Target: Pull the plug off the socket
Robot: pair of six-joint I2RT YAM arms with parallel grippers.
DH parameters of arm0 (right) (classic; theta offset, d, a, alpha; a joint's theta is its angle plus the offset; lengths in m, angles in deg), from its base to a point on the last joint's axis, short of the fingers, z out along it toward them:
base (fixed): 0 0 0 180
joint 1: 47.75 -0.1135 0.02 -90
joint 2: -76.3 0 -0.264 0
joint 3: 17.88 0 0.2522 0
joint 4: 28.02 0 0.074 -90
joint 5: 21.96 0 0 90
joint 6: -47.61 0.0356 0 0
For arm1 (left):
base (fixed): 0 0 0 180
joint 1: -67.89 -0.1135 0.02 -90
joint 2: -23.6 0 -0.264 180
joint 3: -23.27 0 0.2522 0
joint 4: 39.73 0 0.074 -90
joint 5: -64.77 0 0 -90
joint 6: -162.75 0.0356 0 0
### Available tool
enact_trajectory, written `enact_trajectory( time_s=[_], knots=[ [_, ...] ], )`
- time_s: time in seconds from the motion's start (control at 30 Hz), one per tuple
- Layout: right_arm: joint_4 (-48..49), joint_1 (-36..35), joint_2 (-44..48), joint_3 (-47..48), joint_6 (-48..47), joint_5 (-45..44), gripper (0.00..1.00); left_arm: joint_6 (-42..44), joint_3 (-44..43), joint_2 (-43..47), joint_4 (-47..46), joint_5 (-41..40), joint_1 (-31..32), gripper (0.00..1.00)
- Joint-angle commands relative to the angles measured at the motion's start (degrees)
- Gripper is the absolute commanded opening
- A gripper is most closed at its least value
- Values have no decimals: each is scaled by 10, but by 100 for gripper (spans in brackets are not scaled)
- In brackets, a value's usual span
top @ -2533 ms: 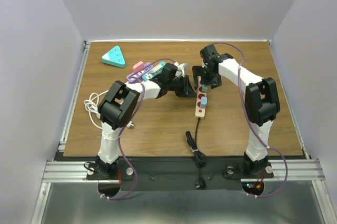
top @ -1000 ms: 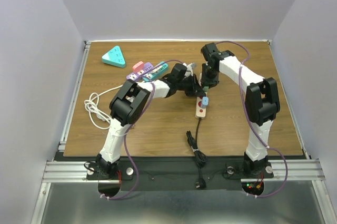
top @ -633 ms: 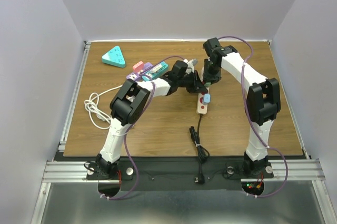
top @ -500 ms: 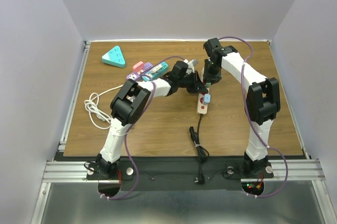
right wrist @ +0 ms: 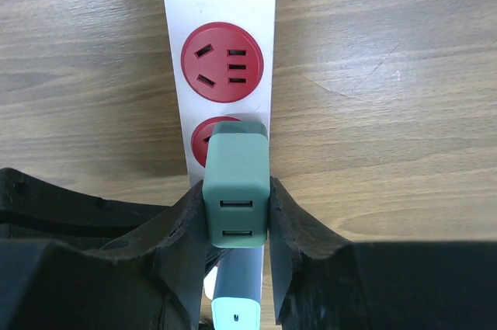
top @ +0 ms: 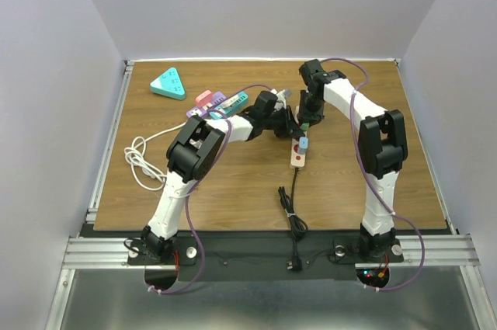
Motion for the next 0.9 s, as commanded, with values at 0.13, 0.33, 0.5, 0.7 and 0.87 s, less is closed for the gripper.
enact_trajectory(
  time_s=[0.13, 0.33, 0.5, 0.7, 0.87],
  knots=[
    [48, 0, 64, 32, 31, 8, 1, 56, 19, -84, 169, -80, -6, 0],
    [44, 0, 111, 75, 38, -8, 1, 54, 16, -87, 178, -82, -6, 0],
    [35, 0, 151, 82, 48, -15, 1, 57, 16, -88, 179, -82, -6, 0],
    [27, 1, 168, 90, 48, -30, 0, 55, 16, -87, 179, -81, -6, 0],
    [21, 1, 168, 98, 47, -25, 1, 51, 17, -80, 179, -77, -5, 0]
  ],
)
